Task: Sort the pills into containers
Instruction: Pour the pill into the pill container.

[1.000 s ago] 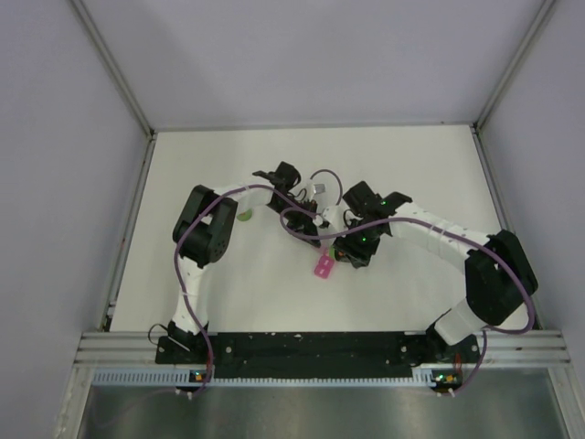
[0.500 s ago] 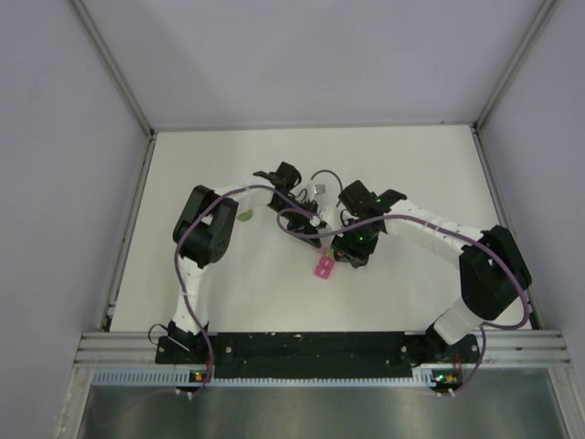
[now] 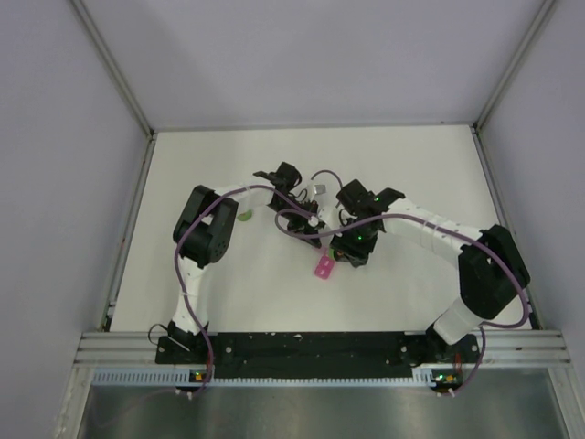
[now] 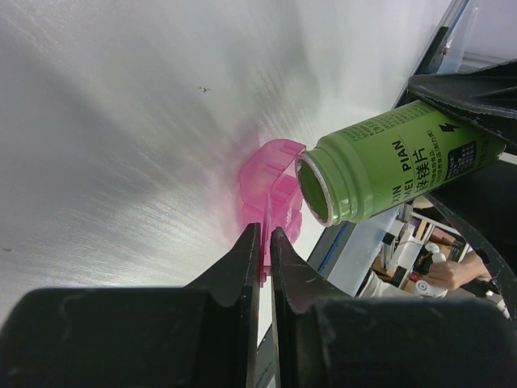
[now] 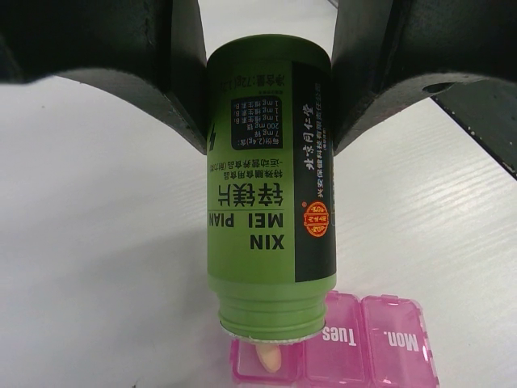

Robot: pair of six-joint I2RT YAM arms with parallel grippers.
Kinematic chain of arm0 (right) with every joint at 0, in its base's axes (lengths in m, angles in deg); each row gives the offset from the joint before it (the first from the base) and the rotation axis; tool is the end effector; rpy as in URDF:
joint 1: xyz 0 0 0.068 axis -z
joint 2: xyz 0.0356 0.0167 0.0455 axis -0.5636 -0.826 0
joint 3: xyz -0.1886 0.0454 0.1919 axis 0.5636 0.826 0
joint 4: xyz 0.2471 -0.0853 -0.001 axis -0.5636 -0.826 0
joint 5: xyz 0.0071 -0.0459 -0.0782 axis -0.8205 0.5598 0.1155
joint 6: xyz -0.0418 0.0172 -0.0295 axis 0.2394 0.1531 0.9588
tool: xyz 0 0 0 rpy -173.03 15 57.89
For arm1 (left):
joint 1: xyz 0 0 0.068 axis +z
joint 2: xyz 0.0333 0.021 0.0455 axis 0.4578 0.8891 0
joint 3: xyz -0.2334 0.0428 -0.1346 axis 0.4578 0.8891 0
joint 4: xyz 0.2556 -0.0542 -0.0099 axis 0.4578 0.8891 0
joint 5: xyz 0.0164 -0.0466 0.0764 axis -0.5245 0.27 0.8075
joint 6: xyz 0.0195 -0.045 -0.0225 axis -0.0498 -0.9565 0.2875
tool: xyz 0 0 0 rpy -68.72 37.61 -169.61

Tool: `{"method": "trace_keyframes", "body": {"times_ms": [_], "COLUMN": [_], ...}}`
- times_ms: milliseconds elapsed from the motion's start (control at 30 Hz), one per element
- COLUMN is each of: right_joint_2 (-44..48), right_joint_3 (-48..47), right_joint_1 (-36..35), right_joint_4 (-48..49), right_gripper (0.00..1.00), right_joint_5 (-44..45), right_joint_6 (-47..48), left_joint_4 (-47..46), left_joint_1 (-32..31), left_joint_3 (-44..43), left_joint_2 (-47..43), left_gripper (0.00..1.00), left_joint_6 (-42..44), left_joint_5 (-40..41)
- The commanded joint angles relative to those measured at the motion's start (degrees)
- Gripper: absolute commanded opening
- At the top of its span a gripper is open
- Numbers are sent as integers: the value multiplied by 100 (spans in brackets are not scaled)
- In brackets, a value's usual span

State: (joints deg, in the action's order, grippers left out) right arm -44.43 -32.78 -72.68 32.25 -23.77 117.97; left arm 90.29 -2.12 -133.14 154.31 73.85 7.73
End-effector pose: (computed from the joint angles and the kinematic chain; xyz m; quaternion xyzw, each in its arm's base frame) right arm 0.2304 0.1891 0.2196 -0.5520 0.8216 0.0849 0.1143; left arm 0.3538 -0.2317 0.1406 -0.2123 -0.8633 0.4562 0.0381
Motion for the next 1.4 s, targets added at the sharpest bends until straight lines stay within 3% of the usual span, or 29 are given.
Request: {"method": "trace_keyframes", "body": {"times_ms": [0, 1367], "right_joint_2": [-54, -203], "right_joint_3": [-323, -464], "right_joint_1": [-92, -250], "right_joint_4": [-85, -270], "right_gripper": [0, 0], "right_joint_5": [62, 212], "right_joint_6": [73, 73], "left_joint_4": [-69, -78], "left_joint_1": [-25, -52], "left_joint_3": [-62, -71], "left_joint_2": [-219, -210], "left_gripper": [0, 0], "left_joint_6": [5, -13], "left_joint_5": [-130, -183]}}
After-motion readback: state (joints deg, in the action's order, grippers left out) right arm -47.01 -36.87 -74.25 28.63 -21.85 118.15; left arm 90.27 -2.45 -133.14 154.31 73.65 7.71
